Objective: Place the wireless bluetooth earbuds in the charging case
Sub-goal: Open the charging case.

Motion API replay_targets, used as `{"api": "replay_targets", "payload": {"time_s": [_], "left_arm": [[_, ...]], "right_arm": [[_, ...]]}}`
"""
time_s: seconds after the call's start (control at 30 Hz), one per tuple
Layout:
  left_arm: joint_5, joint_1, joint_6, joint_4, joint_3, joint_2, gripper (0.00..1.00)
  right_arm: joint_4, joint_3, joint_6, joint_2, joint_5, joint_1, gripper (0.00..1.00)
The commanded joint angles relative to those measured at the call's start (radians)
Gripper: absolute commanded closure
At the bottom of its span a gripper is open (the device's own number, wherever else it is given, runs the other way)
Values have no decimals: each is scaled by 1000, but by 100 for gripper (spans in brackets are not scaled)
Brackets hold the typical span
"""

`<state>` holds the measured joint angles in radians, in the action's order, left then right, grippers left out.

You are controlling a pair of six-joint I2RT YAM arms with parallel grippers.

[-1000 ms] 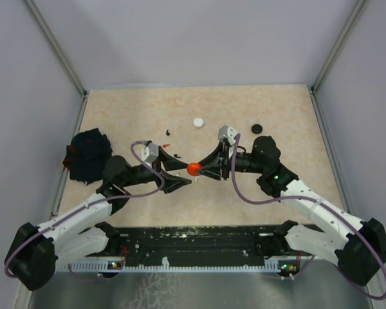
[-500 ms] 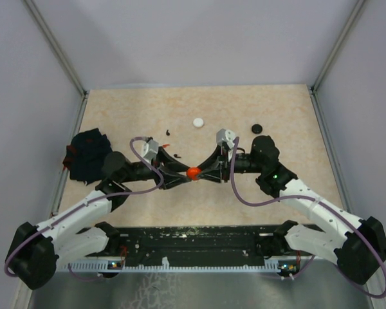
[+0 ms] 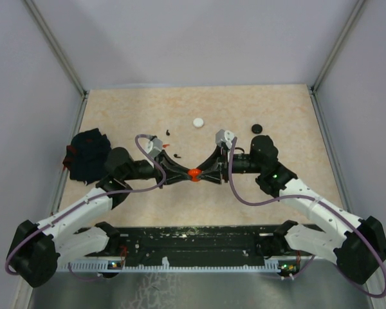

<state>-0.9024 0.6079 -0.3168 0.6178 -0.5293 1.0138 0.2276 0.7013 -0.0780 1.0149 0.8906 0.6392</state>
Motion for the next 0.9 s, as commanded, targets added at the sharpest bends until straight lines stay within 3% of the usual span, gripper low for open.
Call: {"api": "replay_targets", "payload": {"time_s": [0.0,0.87], "left_arm": [[-25,-5,29,-23,-28,-14,99],[-57,-5,56,-30,-20,-37,99]], "right_arm": [[31,55,19,-19,-12,-4,66],[-55,79,14,-34,-247,-3,67]]}}
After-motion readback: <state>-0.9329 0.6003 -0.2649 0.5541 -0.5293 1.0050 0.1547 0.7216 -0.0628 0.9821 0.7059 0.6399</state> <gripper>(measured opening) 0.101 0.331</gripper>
